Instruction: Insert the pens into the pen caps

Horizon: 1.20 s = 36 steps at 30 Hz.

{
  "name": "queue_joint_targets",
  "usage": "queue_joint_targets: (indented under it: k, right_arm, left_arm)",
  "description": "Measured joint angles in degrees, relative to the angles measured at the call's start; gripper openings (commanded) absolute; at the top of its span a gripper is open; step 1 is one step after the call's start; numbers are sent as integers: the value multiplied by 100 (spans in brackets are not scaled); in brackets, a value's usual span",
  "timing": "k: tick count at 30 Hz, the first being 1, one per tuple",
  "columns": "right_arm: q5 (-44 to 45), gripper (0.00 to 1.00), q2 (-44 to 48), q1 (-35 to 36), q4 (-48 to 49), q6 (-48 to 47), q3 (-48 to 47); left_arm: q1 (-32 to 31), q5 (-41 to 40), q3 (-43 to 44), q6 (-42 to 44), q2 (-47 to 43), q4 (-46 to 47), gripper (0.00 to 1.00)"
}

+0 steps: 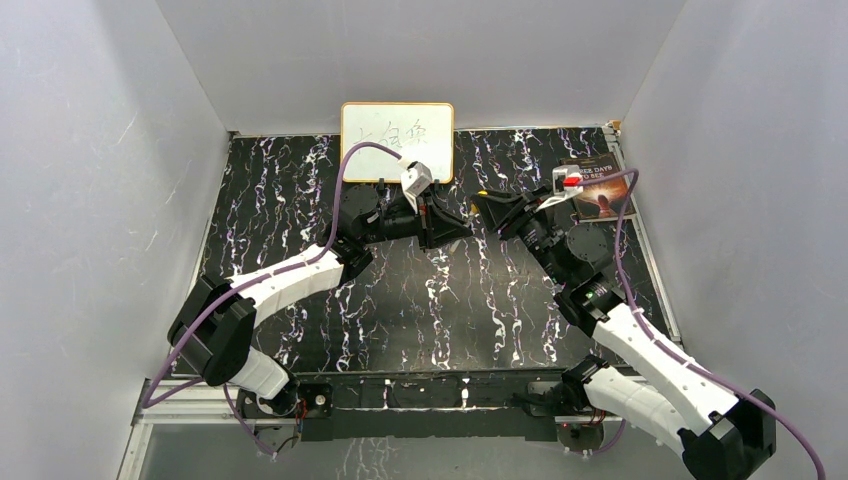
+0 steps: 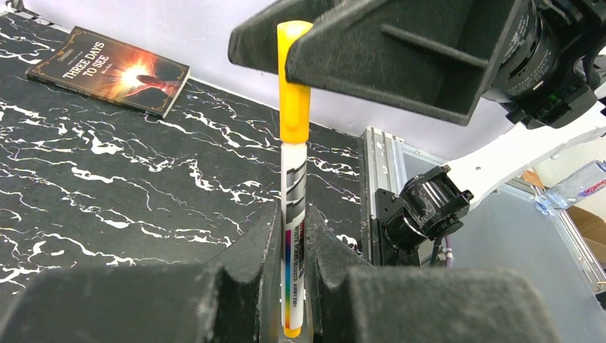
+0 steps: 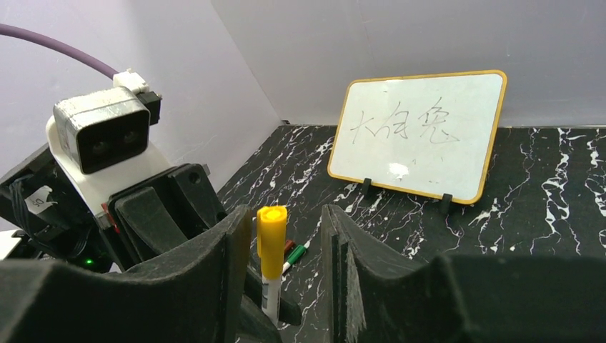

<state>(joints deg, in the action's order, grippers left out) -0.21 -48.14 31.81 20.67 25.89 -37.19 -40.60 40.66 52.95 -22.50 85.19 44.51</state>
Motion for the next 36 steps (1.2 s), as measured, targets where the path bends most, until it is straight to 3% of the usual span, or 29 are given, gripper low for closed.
queue_joint_targets:
  k: [11, 16, 17, 36]
  right_arm:
    - [-125, 30, -225, 0, 7, -28, -201]
    - [-195, 2, -238, 2, 11, -15, -201]
    - [-208, 0, -238, 9, 11, 2, -203]
    - [-308, 0, -149, -35, -205, -35, -214]
  left_arm:
    - [0, 118, -2, 9, 0, -7, 0]
    - [0, 116, -2, 22, 0, -33, 0]
    - [0, 118, -2, 24, 0, -42, 0]
    - [-24, -79, 149, 179, 0, -319, 0]
